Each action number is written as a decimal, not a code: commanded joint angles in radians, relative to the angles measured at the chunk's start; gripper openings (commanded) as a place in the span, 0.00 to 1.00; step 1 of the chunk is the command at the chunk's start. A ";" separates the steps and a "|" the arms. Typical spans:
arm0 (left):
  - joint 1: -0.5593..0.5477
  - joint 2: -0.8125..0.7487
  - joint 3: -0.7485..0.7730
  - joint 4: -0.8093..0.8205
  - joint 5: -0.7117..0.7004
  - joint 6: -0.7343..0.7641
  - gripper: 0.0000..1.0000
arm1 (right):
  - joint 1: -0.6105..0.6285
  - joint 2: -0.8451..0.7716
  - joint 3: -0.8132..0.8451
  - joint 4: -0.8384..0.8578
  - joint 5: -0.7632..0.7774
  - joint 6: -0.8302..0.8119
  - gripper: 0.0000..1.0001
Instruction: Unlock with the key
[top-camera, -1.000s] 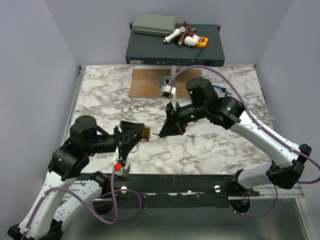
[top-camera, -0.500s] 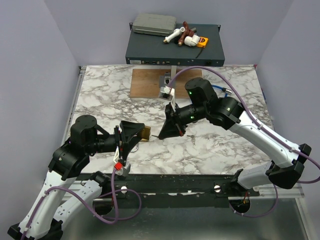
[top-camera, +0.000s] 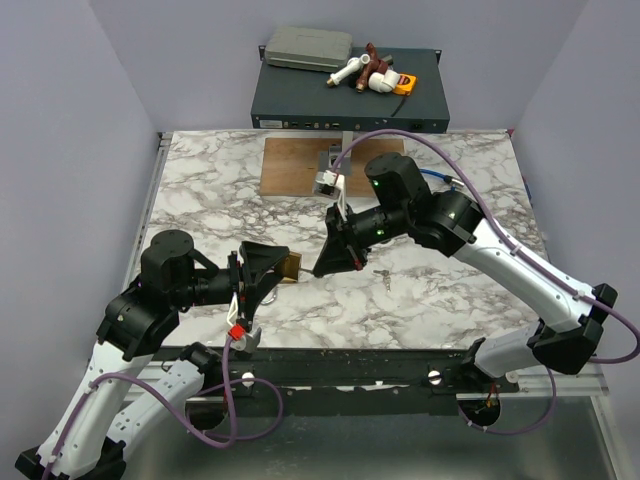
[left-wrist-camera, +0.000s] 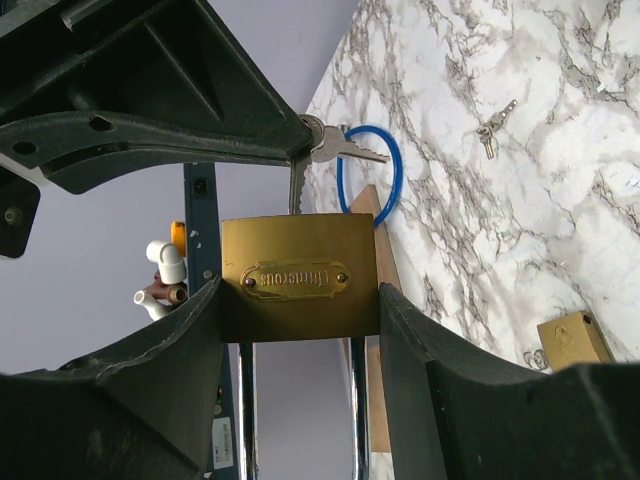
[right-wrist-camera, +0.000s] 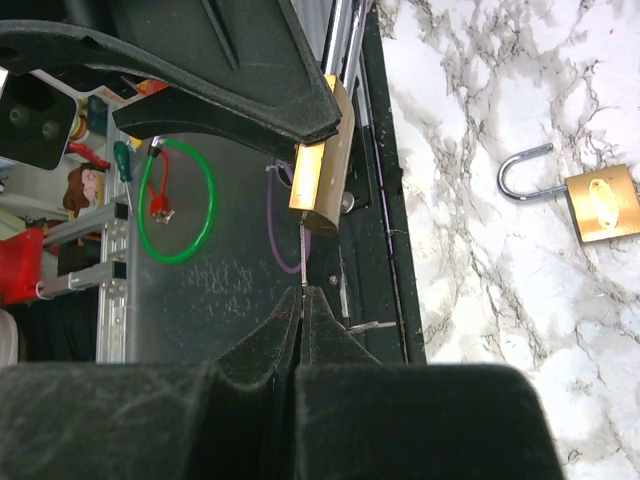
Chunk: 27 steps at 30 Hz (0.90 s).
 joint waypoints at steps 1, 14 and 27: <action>0.006 -0.014 0.018 0.046 0.056 0.010 0.00 | 0.009 0.021 0.036 -0.013 -0.008 -0.010 0.01; 0.006 -0.009 0.027 0.010 0.070 0.039 0.00 | 0.013 0.055 0.070 -0.021 0.020 -0.007 0.01; 0.004 -0.008 0.025 0.040 0.056 -0.011 0.00 | 0.014 0.066 0.077 0.014 0.021 0.008 0.01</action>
